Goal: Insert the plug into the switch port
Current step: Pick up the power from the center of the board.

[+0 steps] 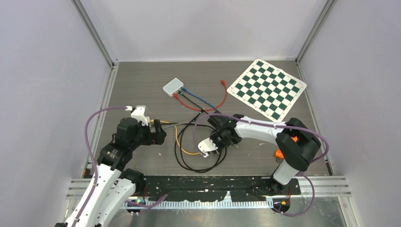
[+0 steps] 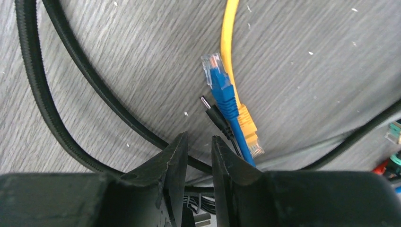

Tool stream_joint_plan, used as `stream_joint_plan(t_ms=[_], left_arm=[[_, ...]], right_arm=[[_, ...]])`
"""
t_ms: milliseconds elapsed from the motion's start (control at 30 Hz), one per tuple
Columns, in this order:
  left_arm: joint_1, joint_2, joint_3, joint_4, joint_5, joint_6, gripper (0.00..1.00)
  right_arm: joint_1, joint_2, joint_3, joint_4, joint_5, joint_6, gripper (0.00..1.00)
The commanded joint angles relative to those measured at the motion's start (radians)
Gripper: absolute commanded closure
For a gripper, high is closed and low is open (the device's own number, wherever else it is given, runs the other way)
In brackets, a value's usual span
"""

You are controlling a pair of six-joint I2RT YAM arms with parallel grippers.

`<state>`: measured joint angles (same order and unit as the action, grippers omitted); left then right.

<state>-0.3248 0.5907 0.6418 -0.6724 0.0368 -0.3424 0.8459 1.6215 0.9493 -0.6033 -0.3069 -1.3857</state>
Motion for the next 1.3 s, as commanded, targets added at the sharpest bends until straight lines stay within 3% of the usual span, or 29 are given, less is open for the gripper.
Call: stream_joint_plan(t_ms=[0,600,1267], left_arm=[[0.007,-0.002,0.006,0.023,0.003,-0.016,0.00],[0.007,-0.019,0.004,0.026,0.005,-0.016,0.01],[0.007,-0.025,0.007,0.017,-0.005,-0.016,0.00]], right_arm=[[0.025,0.025,0.039,0.015,0.028,-0.003,0.67],[0.068,0.055,0.148,-0.092,0.056,0.003,0.67],[0.066,0.160,0.155,-0.069,0.114,0.007,0.68]])
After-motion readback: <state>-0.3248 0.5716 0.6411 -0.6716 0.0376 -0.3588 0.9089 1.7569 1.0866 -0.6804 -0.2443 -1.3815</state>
